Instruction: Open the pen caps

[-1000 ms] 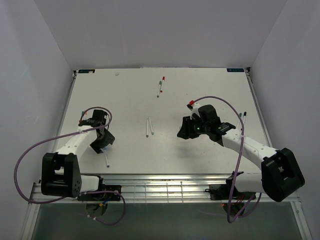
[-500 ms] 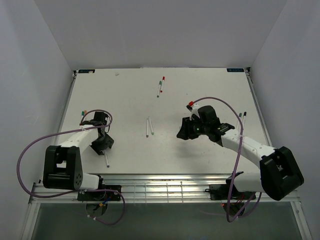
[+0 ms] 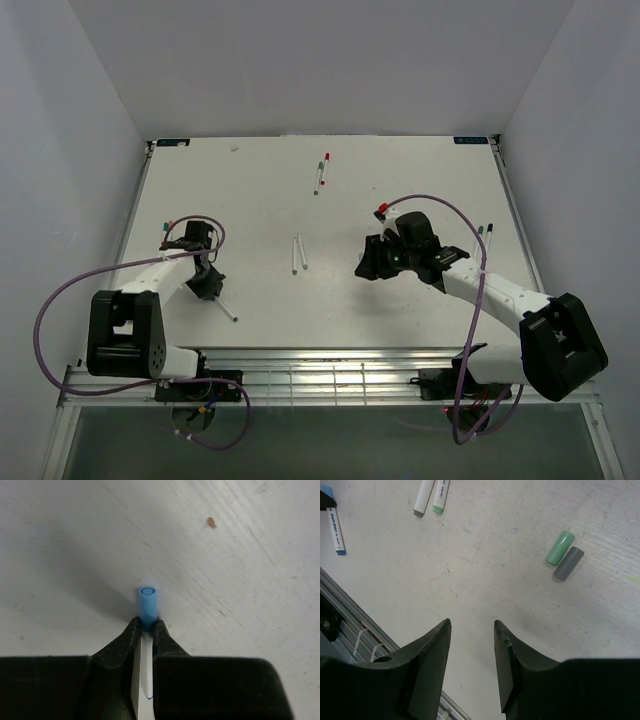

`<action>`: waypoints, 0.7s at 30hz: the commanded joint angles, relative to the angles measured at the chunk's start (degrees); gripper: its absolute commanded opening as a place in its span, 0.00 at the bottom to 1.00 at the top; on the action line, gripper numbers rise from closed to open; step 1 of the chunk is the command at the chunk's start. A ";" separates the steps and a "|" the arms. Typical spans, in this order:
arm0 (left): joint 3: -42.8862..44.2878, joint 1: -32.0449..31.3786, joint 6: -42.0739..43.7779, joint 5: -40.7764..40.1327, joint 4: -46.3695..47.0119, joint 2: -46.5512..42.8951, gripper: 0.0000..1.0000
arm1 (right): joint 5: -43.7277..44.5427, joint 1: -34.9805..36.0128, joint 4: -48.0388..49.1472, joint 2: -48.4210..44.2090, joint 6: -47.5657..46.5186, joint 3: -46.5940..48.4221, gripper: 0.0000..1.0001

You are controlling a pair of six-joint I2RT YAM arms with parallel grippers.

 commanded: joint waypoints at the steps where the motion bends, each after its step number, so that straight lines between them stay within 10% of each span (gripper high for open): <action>1: 2.46 0.17 4.02 7.68 3.42 0.85 0.00 | -0.12 0.09 -0.63 -1.56 0.94 1.76 0.46; 14: 1.25 -2.46 12.29 43.96 22.11 -12.77 0.02 | -7.06 0.09 1.29 1.68 6.04 5.27 0.47; 21: -4.30 -15.54 11.85 57.53 42.50 -13.66 0.03 | -16.90 0.00 13.92 6.79 16.14 7.74 0.47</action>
